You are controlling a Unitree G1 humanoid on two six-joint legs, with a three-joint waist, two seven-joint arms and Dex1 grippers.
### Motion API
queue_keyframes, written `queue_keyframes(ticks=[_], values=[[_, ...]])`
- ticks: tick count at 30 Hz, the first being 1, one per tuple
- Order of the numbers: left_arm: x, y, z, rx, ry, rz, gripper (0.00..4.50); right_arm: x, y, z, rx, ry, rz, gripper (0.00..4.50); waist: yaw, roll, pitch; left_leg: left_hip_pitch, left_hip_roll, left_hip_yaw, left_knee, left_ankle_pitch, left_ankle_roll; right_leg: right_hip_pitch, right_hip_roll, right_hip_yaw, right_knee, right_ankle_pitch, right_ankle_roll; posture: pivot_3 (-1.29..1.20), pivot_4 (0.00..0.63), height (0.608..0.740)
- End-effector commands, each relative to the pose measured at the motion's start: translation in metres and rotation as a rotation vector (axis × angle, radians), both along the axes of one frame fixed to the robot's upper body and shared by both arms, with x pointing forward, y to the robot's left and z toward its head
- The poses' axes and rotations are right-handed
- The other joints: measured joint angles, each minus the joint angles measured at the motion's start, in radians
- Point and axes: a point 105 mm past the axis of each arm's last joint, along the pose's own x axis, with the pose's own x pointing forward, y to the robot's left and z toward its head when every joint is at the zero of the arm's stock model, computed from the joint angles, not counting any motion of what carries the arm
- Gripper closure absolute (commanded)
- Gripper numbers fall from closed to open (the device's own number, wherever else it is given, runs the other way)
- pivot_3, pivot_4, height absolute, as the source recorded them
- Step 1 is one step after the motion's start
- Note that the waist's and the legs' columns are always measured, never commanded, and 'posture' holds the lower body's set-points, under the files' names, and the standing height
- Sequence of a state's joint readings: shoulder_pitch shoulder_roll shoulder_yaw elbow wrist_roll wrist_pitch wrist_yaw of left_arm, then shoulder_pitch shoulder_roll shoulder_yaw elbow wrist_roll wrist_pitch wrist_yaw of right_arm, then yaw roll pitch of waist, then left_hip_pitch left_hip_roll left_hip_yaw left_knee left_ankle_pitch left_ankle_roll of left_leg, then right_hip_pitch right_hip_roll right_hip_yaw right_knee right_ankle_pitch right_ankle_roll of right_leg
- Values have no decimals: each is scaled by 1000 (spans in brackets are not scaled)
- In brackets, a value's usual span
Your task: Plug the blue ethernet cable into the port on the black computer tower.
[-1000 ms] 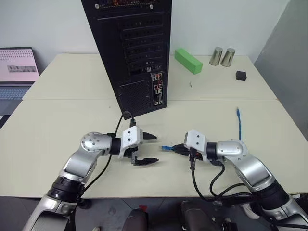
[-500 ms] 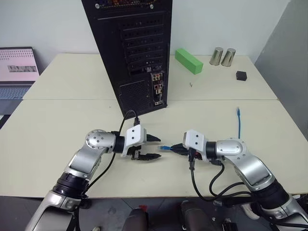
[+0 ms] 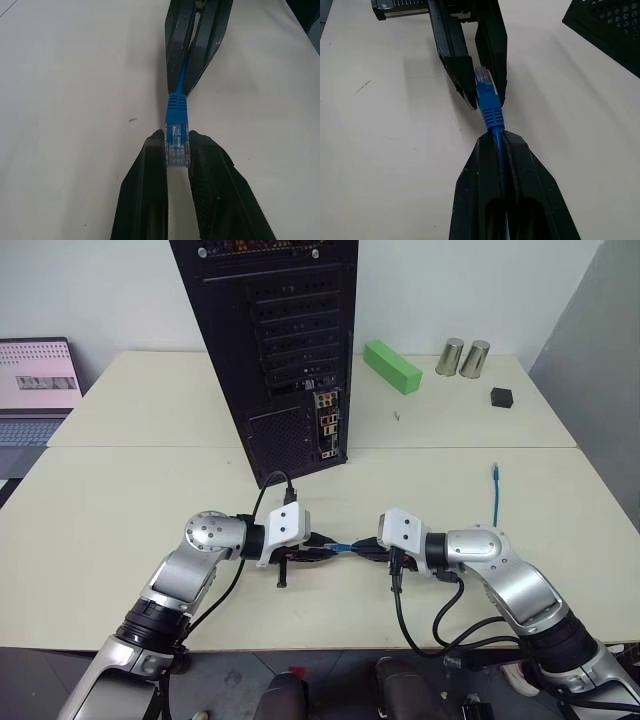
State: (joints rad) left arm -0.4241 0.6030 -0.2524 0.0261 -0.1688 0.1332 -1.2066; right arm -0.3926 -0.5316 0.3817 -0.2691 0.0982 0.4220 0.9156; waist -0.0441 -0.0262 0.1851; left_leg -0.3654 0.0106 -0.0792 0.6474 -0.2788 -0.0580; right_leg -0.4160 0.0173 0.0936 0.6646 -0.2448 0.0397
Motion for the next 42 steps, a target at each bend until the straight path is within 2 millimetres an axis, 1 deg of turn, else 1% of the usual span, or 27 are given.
queue_keyframes(ticks=[1, 2, 3, 4, 5, 7, 8, 10, 12, 14, 15, 18, 20, 23, 30, 37, 41, 42], values=[[-1, -4, 7, -3, -54, -24, 4177, -4, 7, 16, 13, -71, 60, 4256, 0, 0, 0, 0, 0, 0, 0, 0, 0, 0, 0, 0, 0, 0, 0, 0, 150, 740], [-2, -4, 7, -4, -57, -27, 4177, -4, 6, 18, 10, -76, 62, 4013, 0, 0, 0, 0, 0, 0, 0, 0, 0, 0, 0, 0, 0, 0, 0, 0, 150, 740], [-3, -4, 7, -7, -65, -32, 4177, -3, 4, 20, 8, -78, 65, 3899, 0, 0, 0, 0, 0, 0, 0, 0, 0, 0, 0, 0, 0, 0, 0, 0, 150, 740], [-4, -5, 7, -9, -74, -38, 4177, -3, 1, 23, 5, -80, 67, 3640, 0, 0, 0, 0, 0, 0, 0, 0, 0, 0, 0, 0, 0, 0, 0, 0, 150, 740], [-5, -5, 8, -16, -105, -40, 4177, -3, -4, 26, 2, -74, 66, 3438, 0, 0, 0, 0, 0, 0, 0, 0, 0, 0, 0, 0, 0, 0, 0, 0, 150, 740], [-5, -6, 9, -15, -179, -46, 4177, -6, -16, 32, -7, -41, 63, 2876, 1, 0, 0, 0, 0, 0, 0, 0, 0, 0, 0, 0, 0, 0, 0, 0, 150, 740], [-5, -6, 9, -12, -219, -49, 4177, -8, -21, 34, -8, -19, 59, 2702, 2, 0, 0, 0, 0, 0, 0, 0, 0, 0, -1, 0, 0, 0, -1, 0, 150, 740], [-2, -8, 15, -39, -335, -47, 4178, -11, -30, 41, 38, 49, 29, 2117, 5, 0, 0, 0, 0, 0, 0, 0, 0, 0, -1, 0, -1, 1, -1, 0, 150, 740], [-3, -10, 20, -41, -467, -73, 4178, -14, -34, 48, 106, 114, 0, 1611, 12, 0, 0, 0, 0, -1, 0, 0, 0, 1, -1, 0, -1, 1, -2, 0, 150, 740], [-4, -13, 25, -51, -639, -107, 4178, -19, -33, 55, 207, 194, -29, 1200, 11, 0, 0, 0, 0, -1, 0, 0, 0, 1, -1, 0, -1, 2, -3, 0, 150, 740], [-6, -14, 28, -67, -713, -120, 4178, -21, -33, 56, 242, 230, -37, 1133, 11, 0, 0, 0, 0, -1, 0, 0, 0, 1, -1, -1, -1, 3, -4, 0, 150, 740], [-9, -17, 31, -94, -834, -150, 4179, -24, -32, 58, 282, 279, -56, 1133, 12, 0, 0, 0, 0, -1, 0, 0, 0, 1, -1, 0, -1, 3, -4, 0, 150, 740], [-15, -18, 32, -117, -938, -183, 4179, -24, -29, 60, 334, 311, -76, 1133, 12, 0, 0, 0, 0, -1, 0, 0, 0, 1, -1, 0, -1, 3, -4, 0, 150, 740], [-17, -18, 35, -143, -1019, -185, 4179, -25, -25, 62, 365, 344, -81, 1133, 12, 0, 0, 0, 0, -1, 0, 0, 0, 1, -1, 0, -1, 3, -4, 0, 150, 740], [-13, -18, 39, -162, -1105, -160, 4180, -25, -14, 59, 401, 395, -82, 1133, 11, 0, 0, 0, 0, -1, 0, 0, 0, 2, -1, -1, -1, 3, -3, 0, 150, 740], [-12, -20, 40, -167, -1131, -149, 4180, -22, -11, 58, 412, 413, -84, 1133, 11, 0, 0, 0, 0, -1, 0, 0, 0, 2, -1, -1, -1, 3, -3, 0, 150, 740], [-14, -21, 39, -167, -1138, -153, 4180, -20, -10, 60, 425, 413, -86, 1858, 11, 0, 0, 0, 0, -1, 0, 0, 0, 2, -1, -1, -1, 3, -3, 0, 150, 740], [-14, -21, 39, -166, -1139, -154, 4181, -20, -10, 60, 427, 414, -87, 2154, 11, 0, 0, 0, 0, -1, 0, 0, 0, 2, -1, -1, -1, 3, -3, 0, 150, 740]])
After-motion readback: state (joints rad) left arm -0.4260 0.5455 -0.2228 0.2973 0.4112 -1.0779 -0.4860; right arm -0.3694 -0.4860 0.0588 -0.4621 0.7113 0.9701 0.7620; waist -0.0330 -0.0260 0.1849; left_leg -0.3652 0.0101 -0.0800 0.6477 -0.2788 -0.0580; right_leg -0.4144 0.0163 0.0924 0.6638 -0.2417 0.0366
